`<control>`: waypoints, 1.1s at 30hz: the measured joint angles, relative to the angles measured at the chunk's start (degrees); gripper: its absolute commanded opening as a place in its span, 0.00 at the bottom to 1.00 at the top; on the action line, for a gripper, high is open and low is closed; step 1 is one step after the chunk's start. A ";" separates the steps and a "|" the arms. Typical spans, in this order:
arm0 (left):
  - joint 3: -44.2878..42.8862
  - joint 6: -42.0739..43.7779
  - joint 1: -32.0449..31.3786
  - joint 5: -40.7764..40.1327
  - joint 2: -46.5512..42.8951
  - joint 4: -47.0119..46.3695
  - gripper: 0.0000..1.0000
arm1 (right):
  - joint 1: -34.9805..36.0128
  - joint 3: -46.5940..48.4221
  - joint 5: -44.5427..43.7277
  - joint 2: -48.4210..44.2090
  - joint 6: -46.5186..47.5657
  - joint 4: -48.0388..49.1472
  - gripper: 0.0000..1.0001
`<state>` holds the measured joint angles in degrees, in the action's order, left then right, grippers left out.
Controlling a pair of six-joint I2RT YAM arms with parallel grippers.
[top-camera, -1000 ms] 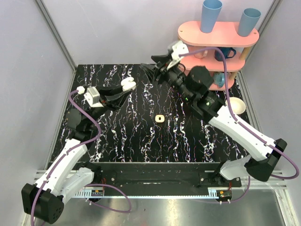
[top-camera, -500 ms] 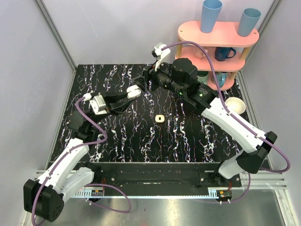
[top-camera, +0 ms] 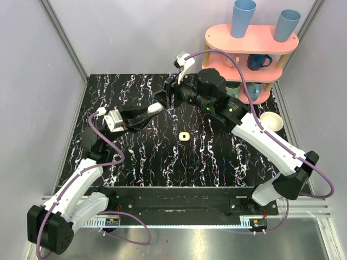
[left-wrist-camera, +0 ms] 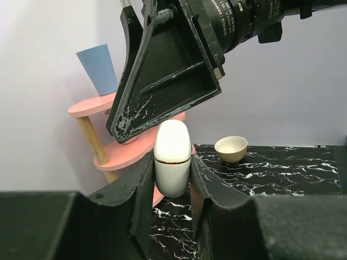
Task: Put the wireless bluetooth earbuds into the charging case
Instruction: Close the charging case with the earbuds, then place the charging case with the earbuds at the center of the board.
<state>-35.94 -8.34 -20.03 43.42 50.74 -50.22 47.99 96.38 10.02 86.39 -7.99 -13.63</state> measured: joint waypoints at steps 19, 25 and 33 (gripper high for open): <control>-1.88 -11.50 0.09 -6.67 5.03 17.29 0.00 | -5.73 -15.06 -21.55 -8.31 -1.75 0.90 0.67; -0.94 -18.34 0.87 -7.50 8.76 19.80 0.00 | -6.78 -19.41 -22.01 -10.45 -4.50 0.90 0.67; -1.16 -21.88 1.36 -8.57 12.70 25.49 0.00 | -6.91 -22.93 -20.39 -11.41 -8.00 1.51 0.67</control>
<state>-37.10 -30.22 -18.68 34.85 63.44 -24.73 41.08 73.45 -10.37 74.98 -15.99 -12.12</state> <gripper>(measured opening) 0.317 0.671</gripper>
